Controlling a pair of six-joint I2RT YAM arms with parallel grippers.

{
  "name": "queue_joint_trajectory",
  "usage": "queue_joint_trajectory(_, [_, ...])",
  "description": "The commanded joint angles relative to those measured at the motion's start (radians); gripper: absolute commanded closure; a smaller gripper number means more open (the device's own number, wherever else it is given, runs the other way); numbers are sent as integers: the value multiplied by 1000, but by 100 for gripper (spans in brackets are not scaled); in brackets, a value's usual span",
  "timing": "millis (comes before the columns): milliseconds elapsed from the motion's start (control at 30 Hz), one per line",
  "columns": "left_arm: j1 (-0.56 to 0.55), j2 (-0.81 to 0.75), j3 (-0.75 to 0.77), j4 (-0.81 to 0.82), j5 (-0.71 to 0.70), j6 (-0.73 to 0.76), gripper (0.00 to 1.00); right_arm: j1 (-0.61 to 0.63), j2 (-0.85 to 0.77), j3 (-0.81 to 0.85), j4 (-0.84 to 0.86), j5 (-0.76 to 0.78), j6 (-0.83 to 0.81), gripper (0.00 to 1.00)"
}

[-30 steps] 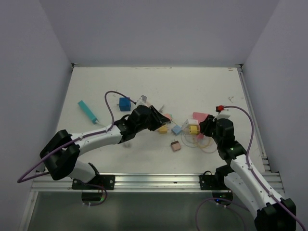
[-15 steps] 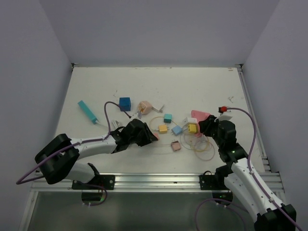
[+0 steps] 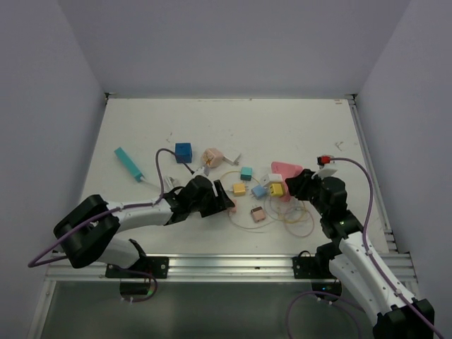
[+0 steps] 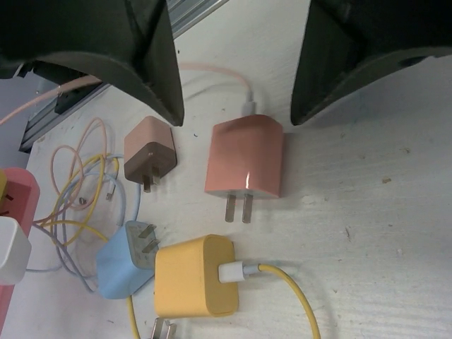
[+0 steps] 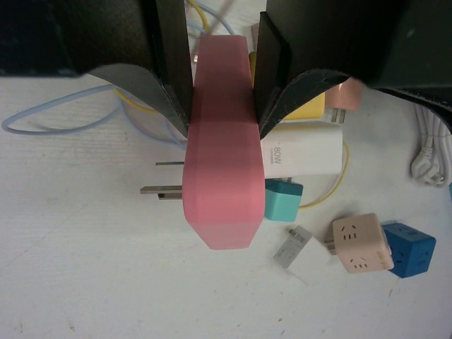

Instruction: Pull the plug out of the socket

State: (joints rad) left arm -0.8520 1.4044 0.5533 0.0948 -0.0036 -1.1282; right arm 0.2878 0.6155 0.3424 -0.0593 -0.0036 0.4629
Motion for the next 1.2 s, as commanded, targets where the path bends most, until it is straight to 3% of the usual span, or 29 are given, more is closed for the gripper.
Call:
queue_joint_trajectory(0, [2, -42, 17, 25, -6, 24, 29, 1, -3, 26, 153, -81, 11, 100])
queue_joint_trajectory(200, [2, -108, 39, -21, -21, 22, 11, 2, 15, 32, 170, -144, 2, 100])
queue_joint_trajectory(500, [2, -191, 122, -43, -21, -27, 0, 1, 38, 33, 214, -237, 3, 100])
queue_joint_trajectory(767, [-1, -84, 209, 46, 48, -81, 0, 2, 46, 40, 236, -285, 14, 100])
queue_joint_trajectory(1167, [-30, 125, 356, 106, 42, -133, 1, 1, 44, 33, 250, -300, 26, 100])
